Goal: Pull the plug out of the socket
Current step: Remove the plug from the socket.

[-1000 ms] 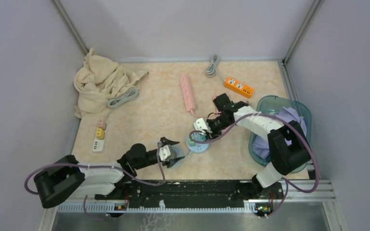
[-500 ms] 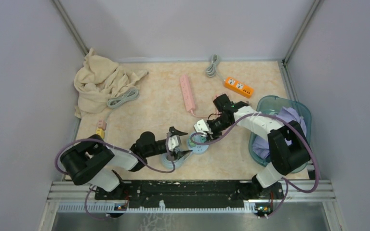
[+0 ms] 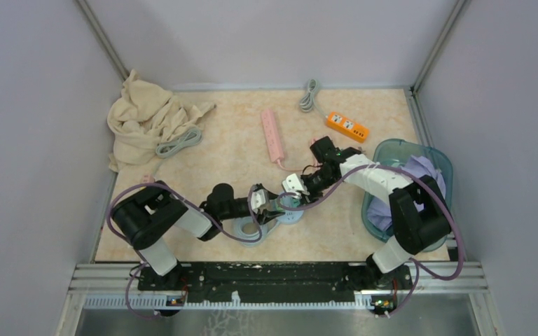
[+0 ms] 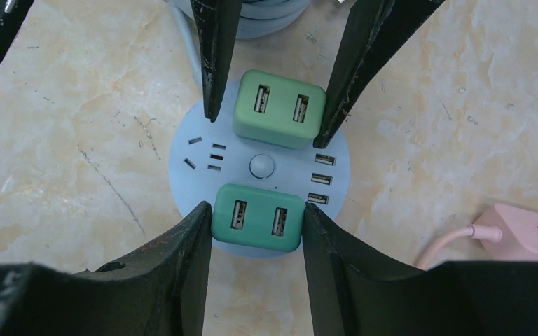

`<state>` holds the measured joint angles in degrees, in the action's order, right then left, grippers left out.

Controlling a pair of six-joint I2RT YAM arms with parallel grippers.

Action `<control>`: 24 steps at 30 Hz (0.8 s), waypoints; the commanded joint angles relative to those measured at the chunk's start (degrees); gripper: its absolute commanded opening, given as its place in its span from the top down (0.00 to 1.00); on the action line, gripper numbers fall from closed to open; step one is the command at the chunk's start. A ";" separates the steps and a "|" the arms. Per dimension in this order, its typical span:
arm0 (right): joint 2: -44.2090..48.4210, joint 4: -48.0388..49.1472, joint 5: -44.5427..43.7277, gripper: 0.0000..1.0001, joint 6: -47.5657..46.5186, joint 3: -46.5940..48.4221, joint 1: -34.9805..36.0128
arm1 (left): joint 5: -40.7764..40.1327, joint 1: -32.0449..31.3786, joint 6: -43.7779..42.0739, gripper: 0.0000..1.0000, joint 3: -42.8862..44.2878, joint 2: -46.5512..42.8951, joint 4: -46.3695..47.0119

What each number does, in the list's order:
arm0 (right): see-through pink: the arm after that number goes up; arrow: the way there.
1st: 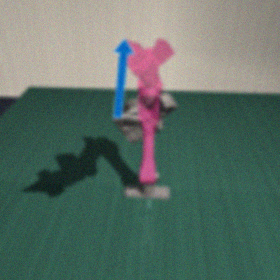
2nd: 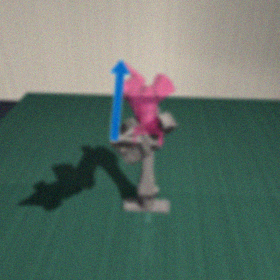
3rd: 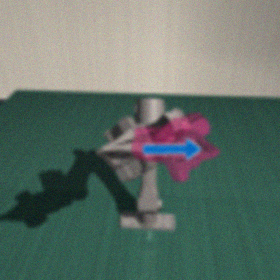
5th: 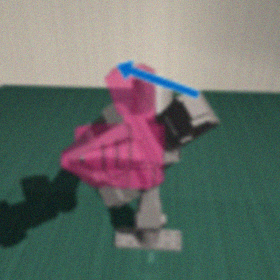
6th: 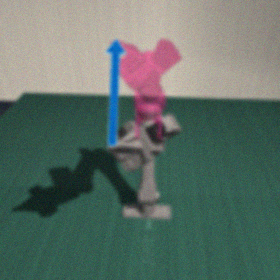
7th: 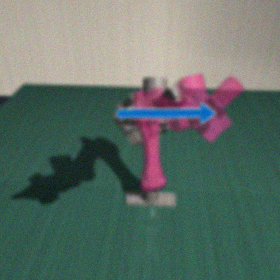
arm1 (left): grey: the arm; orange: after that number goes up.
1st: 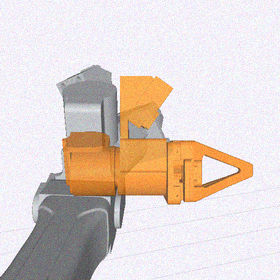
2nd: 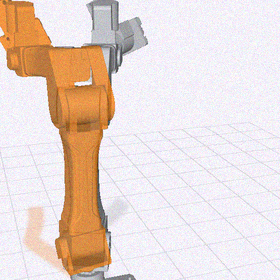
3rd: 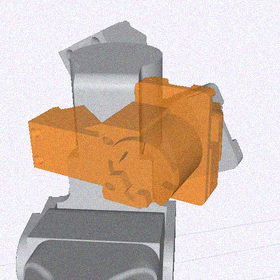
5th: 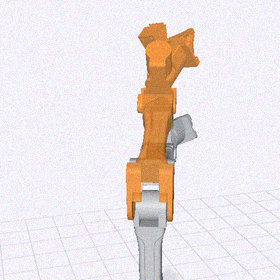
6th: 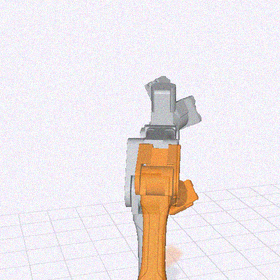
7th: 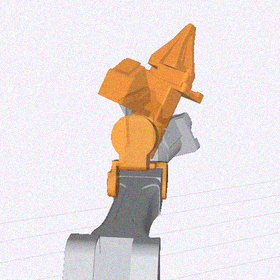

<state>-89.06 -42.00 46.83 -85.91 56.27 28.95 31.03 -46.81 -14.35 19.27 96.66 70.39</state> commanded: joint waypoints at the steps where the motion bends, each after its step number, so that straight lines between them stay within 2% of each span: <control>1: -0.59 -1.68 3.53 0.91 -1.34 2.01 -0.23 | 3.91 0.52 1.86 0.41 0.91 1.80 2.36; 5: -0.59 -1.30 3.53 0.91 -0.75 1.94 -0.21 | 3.13 0.83 1.90 0.42 0.44 1.84 2.40; 7: -0.59 -1.07 3.66 0.91 -0.40 1.91 -0.23 | 2.69 0.95 1.74 0.45 0.46 1.95 1.64; 9: -0.59 -0.85 3.92 0.91 0.12 1.93 -0.21 | 2.60 0.93 1.38 0.53 1.03 1.95 -0.21; 13: -0.59 -0.01 5.09 0.92 1.45 1.76 -0.21 | 2.55 0.95 1.00 0.78 1.52 2.20 -2.03; 15: -0.44 1.51 6.21 0.92 4.19 1.61 -0.14 | 2.63 0.93 1.05 0.87 1.37 2.26 -1.69; 19: 0.41 5.63 7.40 0.96 9.97 0.89 0.75 | 2.97 0.93 1.05 0.95 2.05 2.54 -2.87; 24: 1.16 12.84 8.21 1.00 18.78 -0.33 2.43 | 3.76 0.93 1.01 0.99 3.18 3.28 -4.47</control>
<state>-89.41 -38.09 47.86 -75.35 55.83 29.32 32.56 -45.52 -12.78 21.02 98.17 68.84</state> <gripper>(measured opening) 0.450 0.487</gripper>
